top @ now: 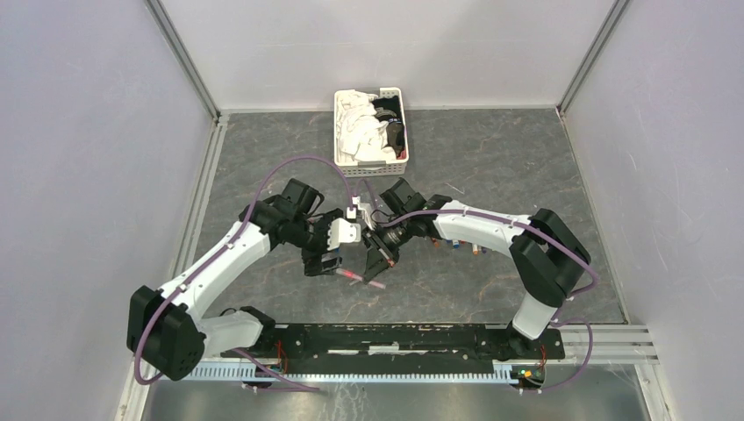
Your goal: Open the pen caps
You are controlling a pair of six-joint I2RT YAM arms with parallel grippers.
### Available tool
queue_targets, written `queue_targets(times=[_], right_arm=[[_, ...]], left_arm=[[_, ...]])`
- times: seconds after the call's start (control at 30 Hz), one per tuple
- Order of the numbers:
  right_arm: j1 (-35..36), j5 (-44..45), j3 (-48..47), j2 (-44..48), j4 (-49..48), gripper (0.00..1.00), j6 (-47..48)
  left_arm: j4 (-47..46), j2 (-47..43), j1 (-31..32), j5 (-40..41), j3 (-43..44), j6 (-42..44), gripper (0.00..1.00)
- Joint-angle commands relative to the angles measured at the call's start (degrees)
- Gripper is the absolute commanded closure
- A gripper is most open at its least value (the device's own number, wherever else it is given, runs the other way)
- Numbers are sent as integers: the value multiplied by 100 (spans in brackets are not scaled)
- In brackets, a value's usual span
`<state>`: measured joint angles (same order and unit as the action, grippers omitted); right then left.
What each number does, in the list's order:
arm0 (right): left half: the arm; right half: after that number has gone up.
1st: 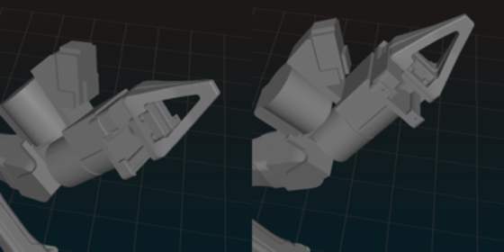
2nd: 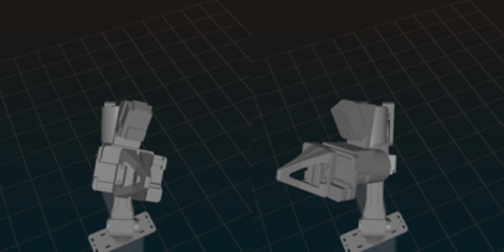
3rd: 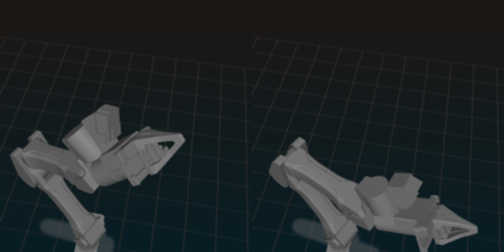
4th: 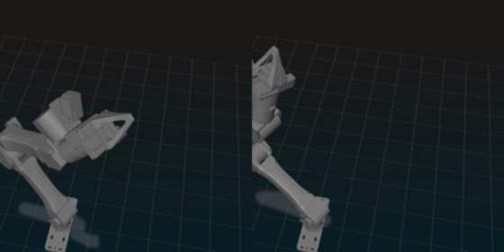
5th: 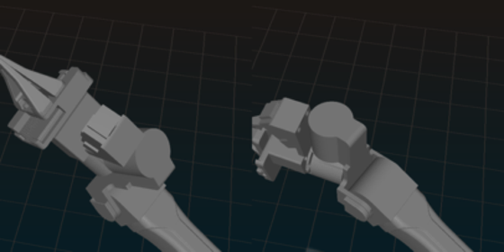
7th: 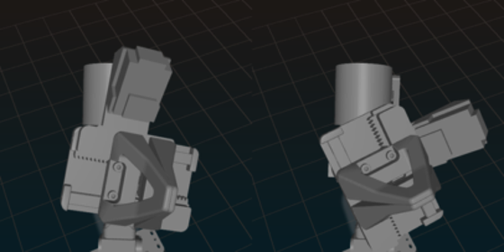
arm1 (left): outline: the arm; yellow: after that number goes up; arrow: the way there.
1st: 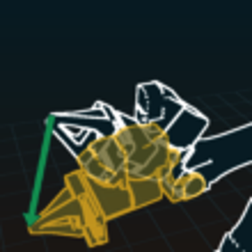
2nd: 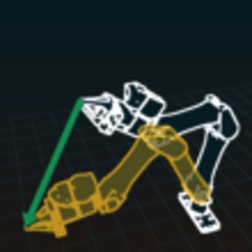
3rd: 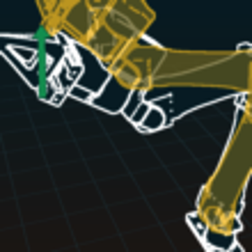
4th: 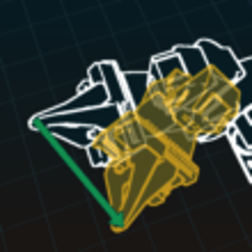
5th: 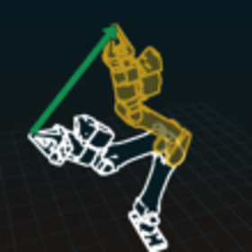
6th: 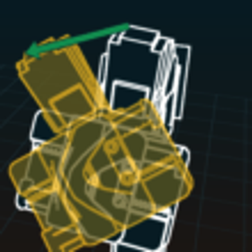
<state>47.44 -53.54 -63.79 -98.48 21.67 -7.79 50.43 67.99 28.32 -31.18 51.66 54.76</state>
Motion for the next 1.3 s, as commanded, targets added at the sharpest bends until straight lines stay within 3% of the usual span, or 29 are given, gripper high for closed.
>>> queue_targets(times=[0.0, 0.37, 0.63, 0.93, 1.0, 1.1, 1.17, 1.27], right_arm=[[-38, -611, -125, -6, -486, 100, -296], [-342, -952, 367, 180, -1520, 100, -1162], [-421, -912, 289, 105, -1329, 100, -1048], [-422, -913, 229, 1, -1607, 100, -1360], [-403, -912, 361, -5, -1961, 93, -1681], [-390, -870, 632, 3, -2768, 74, -2281], [-346, -875, 804, -11, -3393, 66, -2694], [-228, -912, 921, -92, -3934, 62, -3100]], left_arm=[[-56, -236, 210, -154, -20, 417, 7], [100, -300, 557, -278, 126, 354, 21], [362, -191, 763, -125, 232, 448, 25], [287, 40, 901, -109, 438, 353, 64], [266, 101, 933, -108, 471, 333, 76], [251, 193, 965, -65, 498, 298, 95], [211, 241, 965, -33, 503, 253, 98], [168, 243, 965, -28, 503, 226, 98]])
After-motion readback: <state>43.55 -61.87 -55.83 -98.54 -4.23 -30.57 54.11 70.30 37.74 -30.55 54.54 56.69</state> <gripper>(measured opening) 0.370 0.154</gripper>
